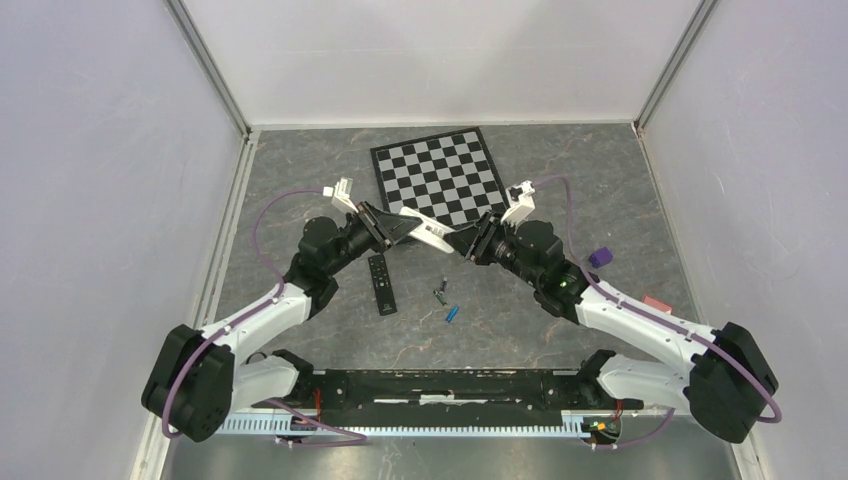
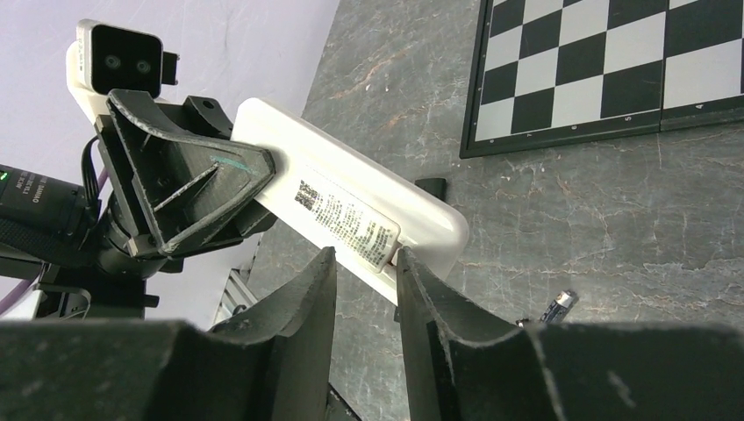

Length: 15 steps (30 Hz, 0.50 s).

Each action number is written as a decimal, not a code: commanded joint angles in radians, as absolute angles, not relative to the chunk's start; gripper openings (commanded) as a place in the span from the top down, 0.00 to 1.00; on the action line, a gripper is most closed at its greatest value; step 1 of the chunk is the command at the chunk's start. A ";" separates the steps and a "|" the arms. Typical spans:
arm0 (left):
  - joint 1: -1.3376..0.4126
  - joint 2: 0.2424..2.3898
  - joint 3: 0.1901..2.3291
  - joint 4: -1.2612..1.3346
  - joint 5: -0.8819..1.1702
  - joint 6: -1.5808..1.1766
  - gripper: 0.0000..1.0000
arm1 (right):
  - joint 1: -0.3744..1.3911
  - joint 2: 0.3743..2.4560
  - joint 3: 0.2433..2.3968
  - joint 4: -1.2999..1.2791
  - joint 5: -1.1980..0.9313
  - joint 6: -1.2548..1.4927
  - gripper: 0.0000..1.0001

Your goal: Load the batteries into the remote control

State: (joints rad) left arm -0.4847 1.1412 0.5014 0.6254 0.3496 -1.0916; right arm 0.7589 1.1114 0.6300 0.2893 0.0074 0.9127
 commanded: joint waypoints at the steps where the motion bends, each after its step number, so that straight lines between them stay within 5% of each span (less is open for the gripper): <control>1: -0.494 1.126 0.502 0.763 0.459 -1.177 0.98 | 0.765 1.143 0.673 0.302 0.004 0.923 0.63; 15: -0.520 1.151 0.497 0.800 0.553 -1.250 0.98 | 0.758 1.188 0.501 0.803 -0.239 1.158 0.68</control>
